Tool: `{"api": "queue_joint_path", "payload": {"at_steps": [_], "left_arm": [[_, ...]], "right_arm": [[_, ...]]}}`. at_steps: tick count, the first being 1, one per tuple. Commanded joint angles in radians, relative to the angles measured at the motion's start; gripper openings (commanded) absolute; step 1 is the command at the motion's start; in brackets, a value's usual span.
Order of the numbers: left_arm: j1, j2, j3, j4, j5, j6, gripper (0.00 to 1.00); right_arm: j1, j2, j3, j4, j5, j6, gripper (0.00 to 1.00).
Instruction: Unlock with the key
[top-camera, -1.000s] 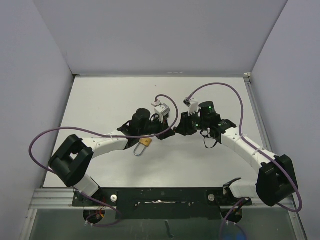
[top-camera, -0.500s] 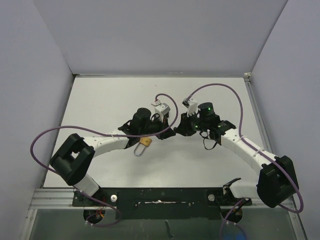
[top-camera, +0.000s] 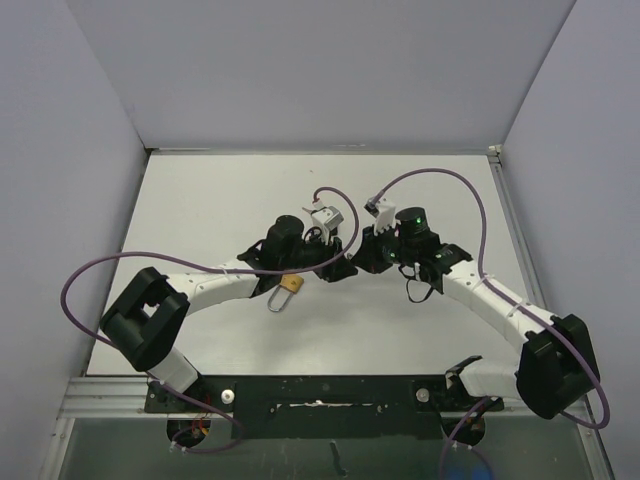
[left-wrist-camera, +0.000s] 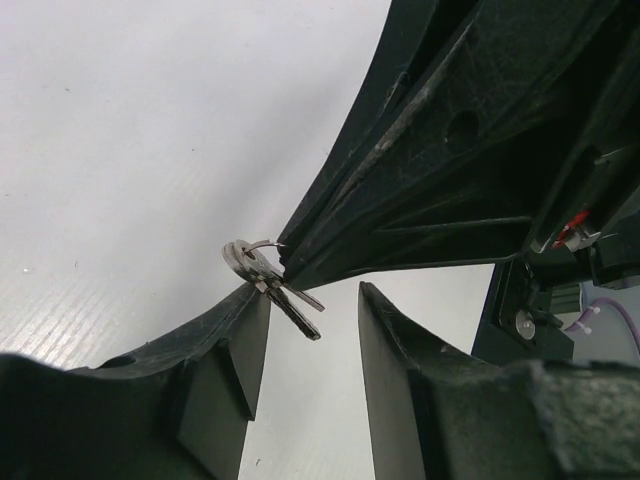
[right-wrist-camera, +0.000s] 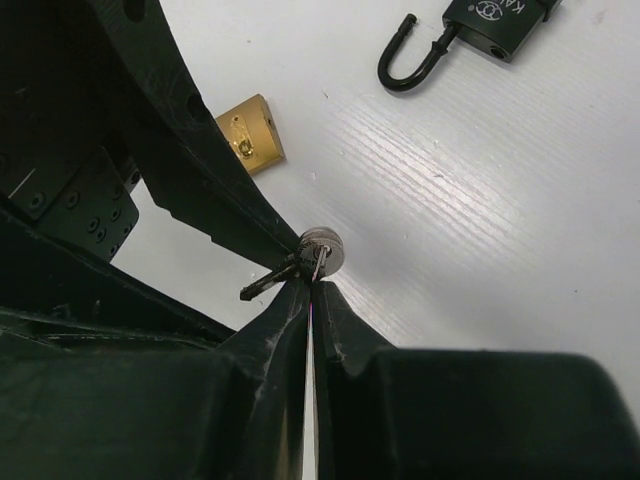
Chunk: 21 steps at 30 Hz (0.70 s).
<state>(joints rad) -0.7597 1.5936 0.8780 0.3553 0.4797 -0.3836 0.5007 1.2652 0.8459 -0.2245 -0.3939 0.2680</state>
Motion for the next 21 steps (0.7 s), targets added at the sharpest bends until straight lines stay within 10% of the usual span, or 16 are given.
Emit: {"api": "queue_joint_path", "payload": {"at_steps": [1, 10, 21], "left_arm": [[-0.004, -0.017, 0.044, 0.073, 0.004, 0.009, 0.39], [-0.005, -0.014, 0.032, 0.083, -0.011, 0.009, 0.10], [-0.003, -0.039, 0.009, 0.065, -0.062, 0.028, 0.01]], "right_arm": [[0.011, -0.051, 0.002, 0.064, 0.021, -0.008, 0.00], [0.011, -0.065, 0.002, 0.060, 0.031, -0.006, 0.00], [0.010, -0.083, 0.005, 0.039, 0.068, -0.010, 0.00]]}}
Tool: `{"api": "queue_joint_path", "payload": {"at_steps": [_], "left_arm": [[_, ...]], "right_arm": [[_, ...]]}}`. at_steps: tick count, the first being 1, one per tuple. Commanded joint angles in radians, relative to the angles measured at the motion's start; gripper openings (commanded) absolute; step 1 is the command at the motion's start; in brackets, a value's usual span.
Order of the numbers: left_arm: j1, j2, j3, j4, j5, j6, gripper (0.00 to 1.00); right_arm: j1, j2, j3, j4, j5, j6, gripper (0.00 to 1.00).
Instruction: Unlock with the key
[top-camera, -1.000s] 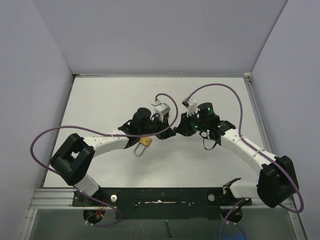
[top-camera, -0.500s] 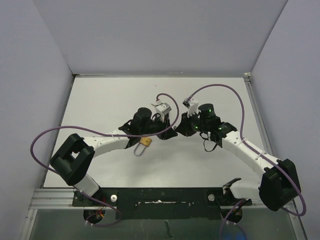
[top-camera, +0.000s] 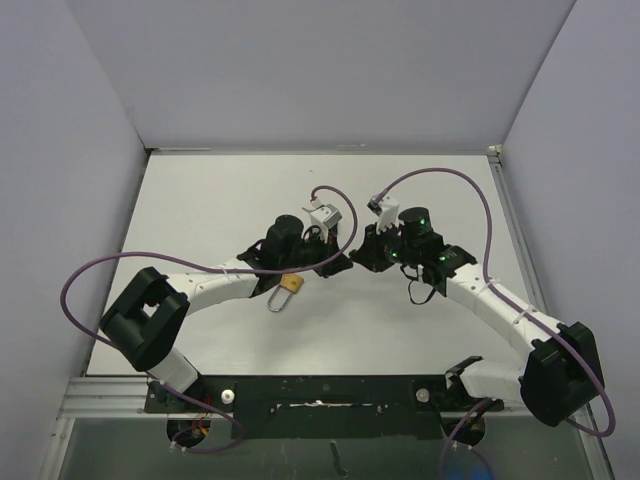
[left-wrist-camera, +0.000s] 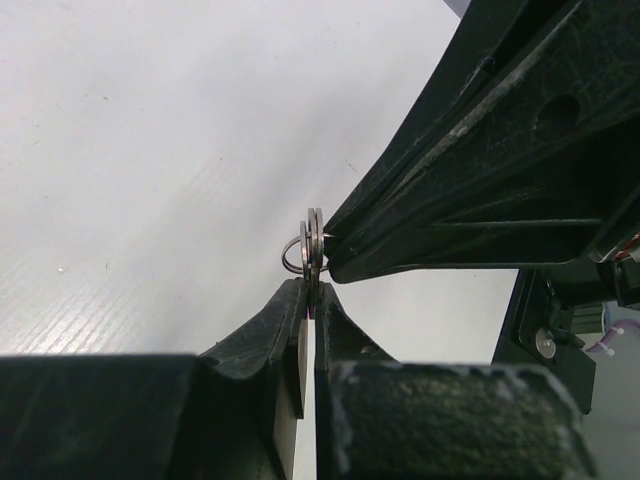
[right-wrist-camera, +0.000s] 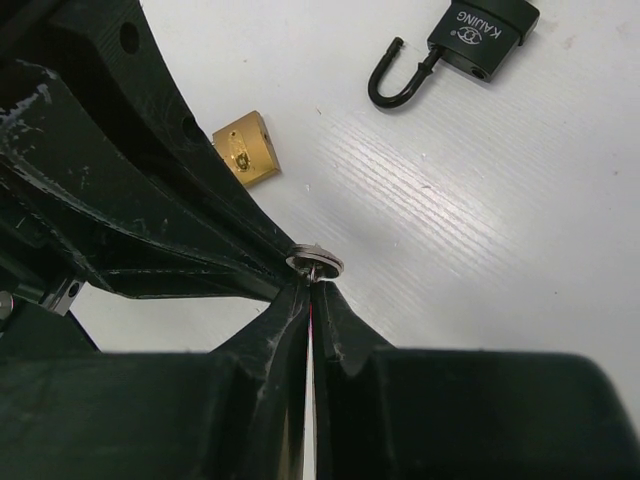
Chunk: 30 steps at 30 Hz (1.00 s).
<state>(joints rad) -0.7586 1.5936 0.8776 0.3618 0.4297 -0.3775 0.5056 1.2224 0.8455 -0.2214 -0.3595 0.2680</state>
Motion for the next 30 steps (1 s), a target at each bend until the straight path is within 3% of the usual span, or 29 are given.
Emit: {"api": "queue_joint_path", "payload": {"at_steps": [1, 26, 28, 30], "left_arm": [[-0.004, -0.042, 0.007, 0.056, -0.019, 0.024, 0.02], [0.028, -0.067, -0.015, 0.020, -0.081, 0.058, 0.00], [0.028, -0.068, -0.016, 0.018, -0.083, 0.063, 0.00], [0.028, -0.069, -0.014, 0.015, -0.081, 0.071, 0.00]], "right_arm": [[0.006, -0.044, 0.007, 0.030, 0.041, -0.012, 0.00], [0.006, -0.071, 0.026, -0.038, 0.156, -0.010, 0.00], [0.005, -0.078, 0.026, -0.036, 0.161, -0.004, 0.04], [0.002, -0.087, 0.026, -0.035, 0.166, 0.005, 0.20]]}}
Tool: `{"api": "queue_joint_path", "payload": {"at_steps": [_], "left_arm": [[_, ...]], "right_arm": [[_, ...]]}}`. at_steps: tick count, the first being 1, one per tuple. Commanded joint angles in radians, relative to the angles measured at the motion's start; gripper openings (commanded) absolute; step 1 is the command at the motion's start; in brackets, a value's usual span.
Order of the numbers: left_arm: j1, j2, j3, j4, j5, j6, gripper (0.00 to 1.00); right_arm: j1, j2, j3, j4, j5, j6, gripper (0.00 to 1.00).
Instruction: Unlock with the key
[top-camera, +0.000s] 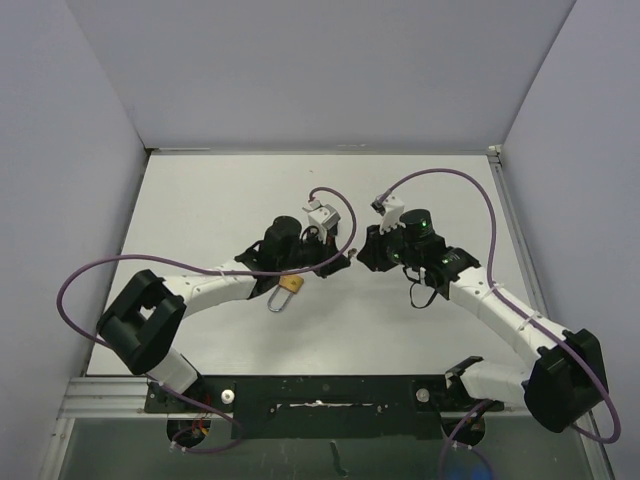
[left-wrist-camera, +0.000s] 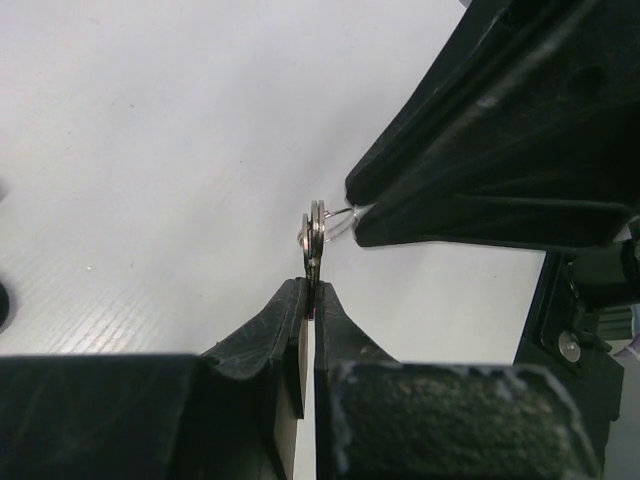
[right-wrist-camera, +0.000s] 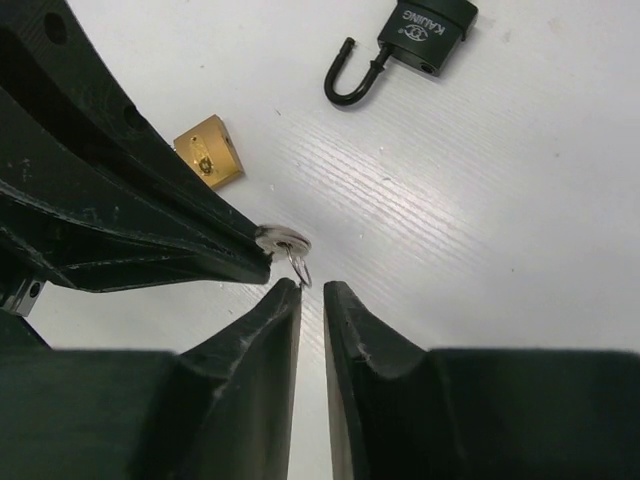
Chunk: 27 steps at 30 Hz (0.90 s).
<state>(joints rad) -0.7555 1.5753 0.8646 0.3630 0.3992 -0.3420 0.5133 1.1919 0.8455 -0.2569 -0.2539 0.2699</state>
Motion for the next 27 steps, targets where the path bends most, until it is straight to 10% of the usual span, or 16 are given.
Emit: {"api": "queue_joint_path", "payload": {"at_steps": [1, 9, 27], "left_arm": [[0.025, -0.051, -0.001, 0.013, -0.048, 0.040, 0.00], [0.027, -0.042, -0.008, 0.030, 0.012, 0.061, 0.00], [0.016, -0.034, -0.016, 0.104, 0.108, 0.055, 0.00]], "right_arm": [[-0.005, -0.062, 0.026, 0.005, 0.061, 0.009, 0.30], [-0.015, -0.065, 0.037, 0.040, -0.020, 0.025, 0.49], [-0.015, 0.037, 0.066, 0.100, -0.090, 0.064, 0.51]]}}
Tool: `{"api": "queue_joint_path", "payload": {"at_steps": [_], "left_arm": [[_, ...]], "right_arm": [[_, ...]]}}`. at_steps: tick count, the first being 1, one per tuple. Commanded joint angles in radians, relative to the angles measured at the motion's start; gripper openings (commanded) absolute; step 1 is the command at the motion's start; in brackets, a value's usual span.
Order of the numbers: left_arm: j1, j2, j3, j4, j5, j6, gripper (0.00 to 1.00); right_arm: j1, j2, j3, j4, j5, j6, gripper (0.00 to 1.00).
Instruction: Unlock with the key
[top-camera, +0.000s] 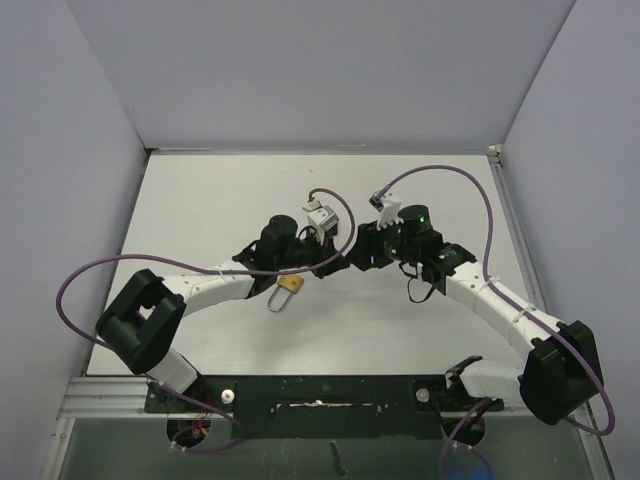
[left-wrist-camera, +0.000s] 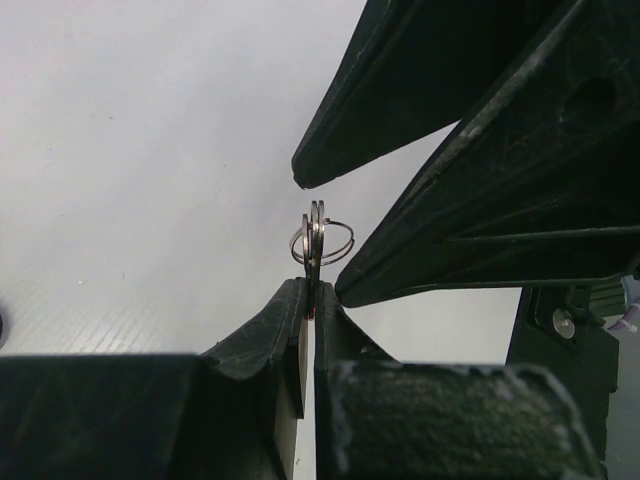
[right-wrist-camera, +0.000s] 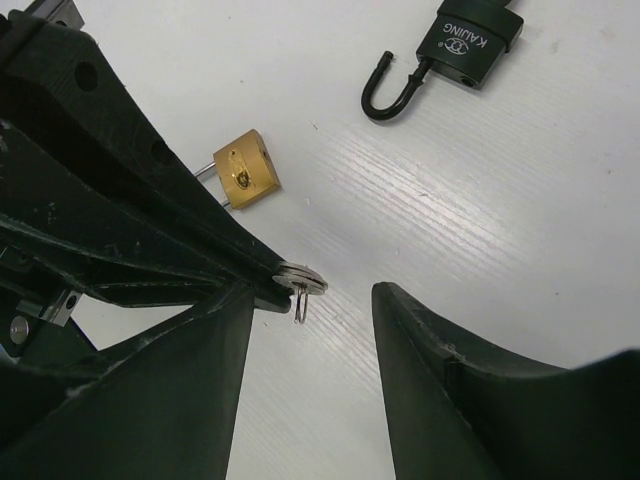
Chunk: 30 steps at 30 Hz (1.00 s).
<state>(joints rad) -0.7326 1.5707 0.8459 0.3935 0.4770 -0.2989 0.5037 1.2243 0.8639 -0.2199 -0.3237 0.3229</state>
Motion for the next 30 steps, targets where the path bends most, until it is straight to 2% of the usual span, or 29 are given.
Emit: {"api": "queue_joint_path", "payload": {"at_steps": [1, 18, 27, 30], "left_arm": [[-0.007, -0.029, 0.001, 0.074, 0.031, 0.011, 0.00], [-0.018, -0.028, -0.002, 0.081, 0.028, 0.009, 0.00], [-0.017, -0.025, 0.001, 0.070, 0.014, 0.010, 0.00], [-0.016, -0.024, -0.001, 0.067, 0.004, 0.006, 0.14]], "right_arm": [[-0.005, 0.008, 0.047, 0.065, -0.019, 0.011, 0.51], [-0.005, 0.007, 0.043, 0.075, -0.008, 0.022, 0.29], [-0.006, -0.007, 0.038, 0.063, 0.022, 0.025, 0.25], [-0.006, -0.011, 0.035, 0.062, 0.032, 0.028, 0.25]]}}
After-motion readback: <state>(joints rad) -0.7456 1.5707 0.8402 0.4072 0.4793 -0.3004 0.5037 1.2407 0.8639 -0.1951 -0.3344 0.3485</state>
